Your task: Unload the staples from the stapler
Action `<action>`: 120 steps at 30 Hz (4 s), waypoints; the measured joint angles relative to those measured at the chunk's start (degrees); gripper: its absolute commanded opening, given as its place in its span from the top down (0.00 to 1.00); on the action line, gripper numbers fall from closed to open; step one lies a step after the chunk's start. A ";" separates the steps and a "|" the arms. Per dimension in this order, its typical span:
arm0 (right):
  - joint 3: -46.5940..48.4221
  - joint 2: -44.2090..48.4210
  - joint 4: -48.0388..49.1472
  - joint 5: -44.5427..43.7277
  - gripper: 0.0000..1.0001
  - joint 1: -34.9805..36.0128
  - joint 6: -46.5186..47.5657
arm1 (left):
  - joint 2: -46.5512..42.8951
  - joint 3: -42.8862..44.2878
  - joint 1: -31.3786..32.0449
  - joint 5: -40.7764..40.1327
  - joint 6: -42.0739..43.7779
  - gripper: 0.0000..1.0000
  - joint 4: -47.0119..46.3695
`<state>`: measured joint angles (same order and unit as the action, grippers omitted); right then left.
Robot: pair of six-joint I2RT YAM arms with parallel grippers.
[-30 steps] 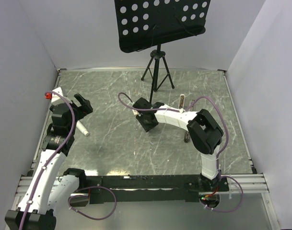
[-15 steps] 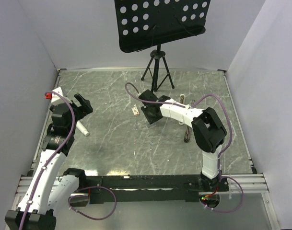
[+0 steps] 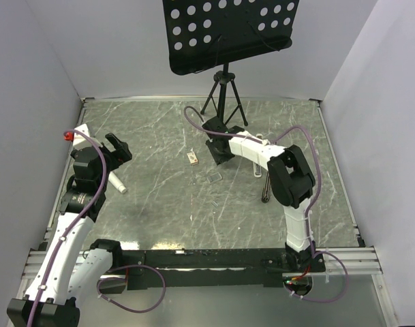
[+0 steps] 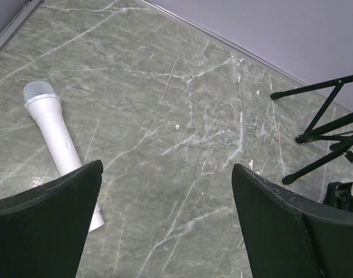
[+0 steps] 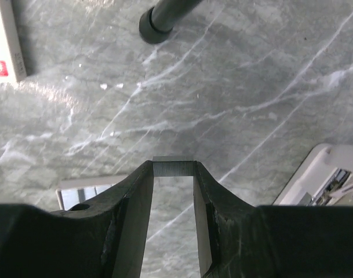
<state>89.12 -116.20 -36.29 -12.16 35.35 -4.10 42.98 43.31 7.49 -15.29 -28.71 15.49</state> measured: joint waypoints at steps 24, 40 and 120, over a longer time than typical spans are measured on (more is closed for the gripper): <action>-0.44 -2.49 0.57 3.32 0.62 0.39 0.76 | 0.02 0.00 0.00 0.28 0.00 0.03 0.00; -6.45 0.22 1.01 2.73 0.62 3.21 -0.07 | 0.02 0.00 0.00 0.37 0.02 0.03 0.00; -3.34 -1.36 -4.11 -0.59 0.62 4.72 -14.16 | -0.46 0.00 0.22 0.35 0.13 0.03 0.00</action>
<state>85.78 -117.56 -40.40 -12.75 40.07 -18.26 42.52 43.31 7.70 -14.94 -28.58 15.49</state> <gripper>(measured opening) 0.389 0.969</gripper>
